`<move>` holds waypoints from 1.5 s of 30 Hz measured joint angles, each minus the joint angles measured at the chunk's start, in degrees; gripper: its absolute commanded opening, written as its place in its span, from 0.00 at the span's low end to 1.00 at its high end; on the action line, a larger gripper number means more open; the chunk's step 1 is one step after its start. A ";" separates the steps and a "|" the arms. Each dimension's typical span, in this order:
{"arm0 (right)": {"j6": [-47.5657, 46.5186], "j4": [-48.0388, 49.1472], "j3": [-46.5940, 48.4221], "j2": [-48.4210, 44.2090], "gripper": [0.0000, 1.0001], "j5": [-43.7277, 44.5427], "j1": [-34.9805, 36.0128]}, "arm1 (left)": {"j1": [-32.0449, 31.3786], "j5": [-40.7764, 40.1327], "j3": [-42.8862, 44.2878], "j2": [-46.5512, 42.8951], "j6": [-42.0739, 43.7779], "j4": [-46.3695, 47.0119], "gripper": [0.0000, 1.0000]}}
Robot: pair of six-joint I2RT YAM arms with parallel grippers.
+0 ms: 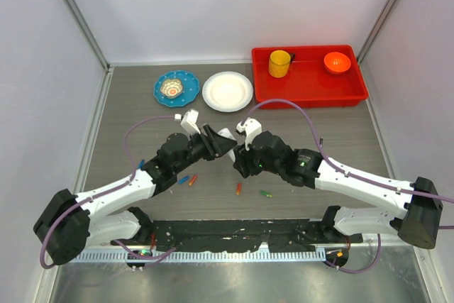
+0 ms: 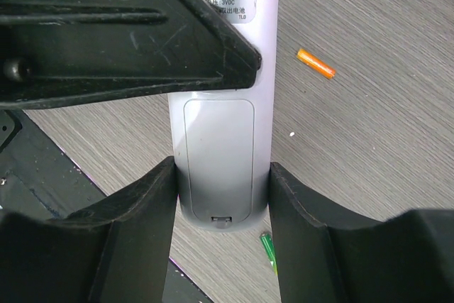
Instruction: Load the batteries into the remote control
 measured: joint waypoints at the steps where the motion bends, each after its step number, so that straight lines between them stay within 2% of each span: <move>1: 0.02 0.00 0.00 0.00 0.07 0.00 0.11 | -0.02 -0.07 0.00 0.09 0.00 0.11 0.48; 4: 0.07 0.00 0.02 0.00 0.07 0.00 0.39 | -0.09 -0.48 0.00 0.24 0.00 0.39 0.45; 9: 0.24 0.00 0.11 0.11 0.07 0.02 0.66 | -0.35 -0.83 0.00 0.74 -0.07 1.20 0.29; 10: 0.48 0.02 0.11 0.26 0.07 0.04 0.68 | -0.42 -0.74 0.00 0.85 -0.20 1.60 0.24; 13: 0.68 0.02 0.13 0.68 0.07 0.11 0.70 | -0.79 -0.33 0.00 0.98 -0.26 3.30 0.01; 16: 0.76 -0.04 0.13 0.68 0.11 0.28 0.76 | -0.85 -0.20 -0.09 1.31 -0.24 3.74 0.00; 17: 0.83 -0.11 0.13 0.68 0.28 0.33 0.76 | -0.85 -0.17 -0.11 1.38 -0.26 3.87 0.00; 18: 0.90 -0.22 0.13 0.68 0.39 0.44 0.79 | -0.85 -0.15 -0.17 1.42 -0.24 4.07 0.00; 19: 0.90 -0.28 0.15 0.68 0.54 0.50 0.81 | -0.87 -0.20 -0.26 1.44 -0.24 4.24 0.00; 21: 1.09 -0.33 0.15 0.66 0.65 0.57 0.85 | -0.90 -0.28 -0.59 1.40 -0.24 4.76 0.00; 22: 1.29 -0.37 0.20 0.63 0.76 0.61 0.90 | -0.92 -0.55 -0.85 1.25 -0.26 5.03 0.00; 25: 1.68 -1.44 1.31 0.39 0.84 0.76 1.05 | -1.09 -3.58 -2.23 -0.46 0.94 3.80 0.00; 34: 7.58 0.87 1.05 -7.23 0.89 1.90 1.05 | -1.09 -15.80 -5.90 -10.21 8.66 -1.42 0.00; 40: 19.87 10.69 -10.67 -11.61 0.89 7.06 1.05 | -1.11 -25.05 -16.17 -13.57 14.32 5.90 0.00; 45: 28.02 15.39 -16.96 -11.82 0.89 9.77 1.05 | -1.38 -28.74 -19.45 -13.29 16.90 7.04 0.00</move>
